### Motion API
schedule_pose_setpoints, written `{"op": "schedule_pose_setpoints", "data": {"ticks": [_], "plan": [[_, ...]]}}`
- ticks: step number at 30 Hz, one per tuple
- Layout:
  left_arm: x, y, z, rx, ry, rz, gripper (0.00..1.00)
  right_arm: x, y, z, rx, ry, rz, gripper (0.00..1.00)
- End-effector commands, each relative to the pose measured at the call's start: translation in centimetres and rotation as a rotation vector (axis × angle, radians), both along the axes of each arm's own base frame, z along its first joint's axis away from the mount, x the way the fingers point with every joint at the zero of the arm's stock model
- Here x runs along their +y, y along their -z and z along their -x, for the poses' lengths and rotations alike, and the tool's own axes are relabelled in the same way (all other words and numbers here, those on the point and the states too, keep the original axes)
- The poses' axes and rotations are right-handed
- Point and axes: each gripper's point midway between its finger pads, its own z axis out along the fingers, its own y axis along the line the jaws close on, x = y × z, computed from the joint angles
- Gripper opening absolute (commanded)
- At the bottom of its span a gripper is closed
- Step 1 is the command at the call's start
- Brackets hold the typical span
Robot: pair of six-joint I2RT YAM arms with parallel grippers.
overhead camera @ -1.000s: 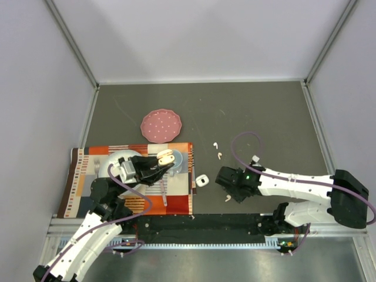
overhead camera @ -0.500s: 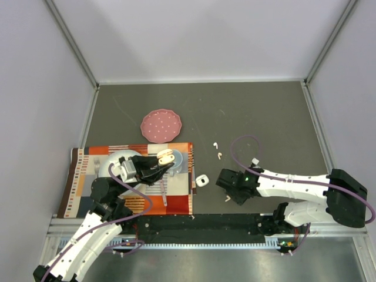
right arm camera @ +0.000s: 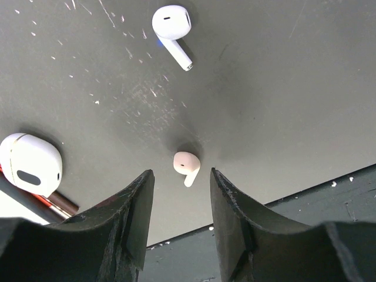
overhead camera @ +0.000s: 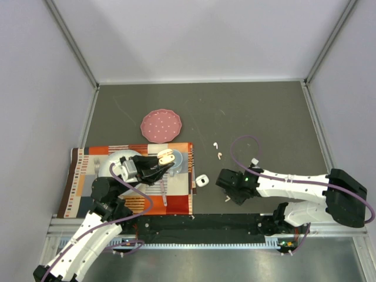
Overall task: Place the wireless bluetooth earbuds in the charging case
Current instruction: Pick up the right earbud from the center of the board.
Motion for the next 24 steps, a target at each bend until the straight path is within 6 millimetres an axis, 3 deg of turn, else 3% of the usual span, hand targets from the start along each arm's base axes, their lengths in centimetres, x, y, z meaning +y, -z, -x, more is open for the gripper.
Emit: {"op": "schedule_pose_setpoints", "data": {"ticks": [1,24], "plan": [[0.3,-0.6,0.0,-0.036,-0.017,0.016,0.0,0.3,0.1,-0.5,-0.028,-0.008,0.013,0.43],[0.3,-0.4,-0.2,-0.03,-0.024,0.013,0.0,0.1,1.3,-0.4,0.014,-0.009,0.047,0.36]]}}
